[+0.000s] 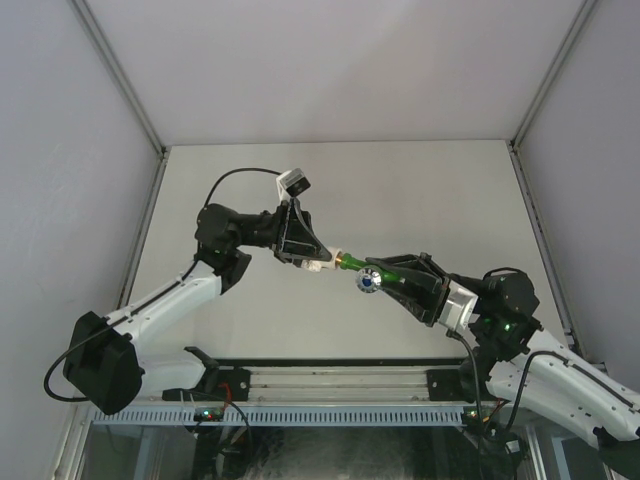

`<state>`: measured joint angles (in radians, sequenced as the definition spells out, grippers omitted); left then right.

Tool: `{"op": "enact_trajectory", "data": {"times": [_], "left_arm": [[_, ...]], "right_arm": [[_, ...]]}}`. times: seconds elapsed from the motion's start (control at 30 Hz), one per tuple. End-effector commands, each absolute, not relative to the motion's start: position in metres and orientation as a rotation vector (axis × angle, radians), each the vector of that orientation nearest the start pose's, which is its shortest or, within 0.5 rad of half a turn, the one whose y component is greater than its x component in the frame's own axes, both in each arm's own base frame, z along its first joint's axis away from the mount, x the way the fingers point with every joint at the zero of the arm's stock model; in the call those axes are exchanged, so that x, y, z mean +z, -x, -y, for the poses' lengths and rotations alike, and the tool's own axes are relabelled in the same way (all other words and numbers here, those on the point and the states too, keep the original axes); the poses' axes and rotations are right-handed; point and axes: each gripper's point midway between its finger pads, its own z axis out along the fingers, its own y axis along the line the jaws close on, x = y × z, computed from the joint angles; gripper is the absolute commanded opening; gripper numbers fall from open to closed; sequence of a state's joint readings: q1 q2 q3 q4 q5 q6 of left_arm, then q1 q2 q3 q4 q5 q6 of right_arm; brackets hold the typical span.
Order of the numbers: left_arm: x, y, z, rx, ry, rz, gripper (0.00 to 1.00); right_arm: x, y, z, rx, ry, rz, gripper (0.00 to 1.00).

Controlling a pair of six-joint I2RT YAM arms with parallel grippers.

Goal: Install the water faucets

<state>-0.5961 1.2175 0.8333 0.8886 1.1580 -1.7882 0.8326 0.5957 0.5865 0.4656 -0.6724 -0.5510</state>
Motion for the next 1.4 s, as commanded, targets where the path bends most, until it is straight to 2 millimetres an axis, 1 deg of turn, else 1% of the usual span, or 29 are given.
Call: {"op": "enact_trajectory", "data": {"times": [0.0, 0.2, 0.4, 0.67, 0.83, 0.93, 1.1, 1.23, 1.37], "left_arm": [[0.407, -0.112, 0.294, -2.396, -0.593, -1.804, 0.00], [0.411, -0.112, 0.294, -2.374, -0.632, -1.765, 0.00], [0.420, -0.111, 0.293, -2.334, -0.682, -1.690, 0.00], [0.431, -0.113, 0.294, -2.287, -0.721, -1.601, 0.00], [0.438, -0.113, 0.294, -2.258, -0.753, -1.550, 0.00], [0.440, -0.114, 0.294, -2.234, -0.769, -1.518, 0.00], [0.434, -0.121, 0.298, -2.185, -0.773, -1.506, 0.00], [0.427, -0.130, 0.303, -2.086, -0.780, -1.527, 0.00], [0.425, -0.134, 0.304, -1.984, -0.813, -1.507, 0.00]], "right_arm": [[0.391, -0.115, -0.258, 0.664, 1.136, -0.525, 0.00], [0.391, -0.124, -0.259, 0.728, 1.064, -0.623, 0.00], [0.388, -0.128, -0.260, 0.812, 1.003, -0.718, 0.00], [0.394, -0.137, -0.257, 0.888, 0.876, -0.810, 0.00], [0.394, -0.139, -0.259, 0.951, 0.828, -0.860, 0.00], [0.392, -0.147, -0.258, 0.984, 0.758, -0.927, 0.00], [0.393, -0.157, -0.254, 1.026, 0.645, -1.006, 0.00], [0.388, -0.163, -0.254, 1.076, 0.579, -1.074, 0.00], [0.385, -0.167, -0.253, 1.137, 0.517, -1.130, 0.00]]}}
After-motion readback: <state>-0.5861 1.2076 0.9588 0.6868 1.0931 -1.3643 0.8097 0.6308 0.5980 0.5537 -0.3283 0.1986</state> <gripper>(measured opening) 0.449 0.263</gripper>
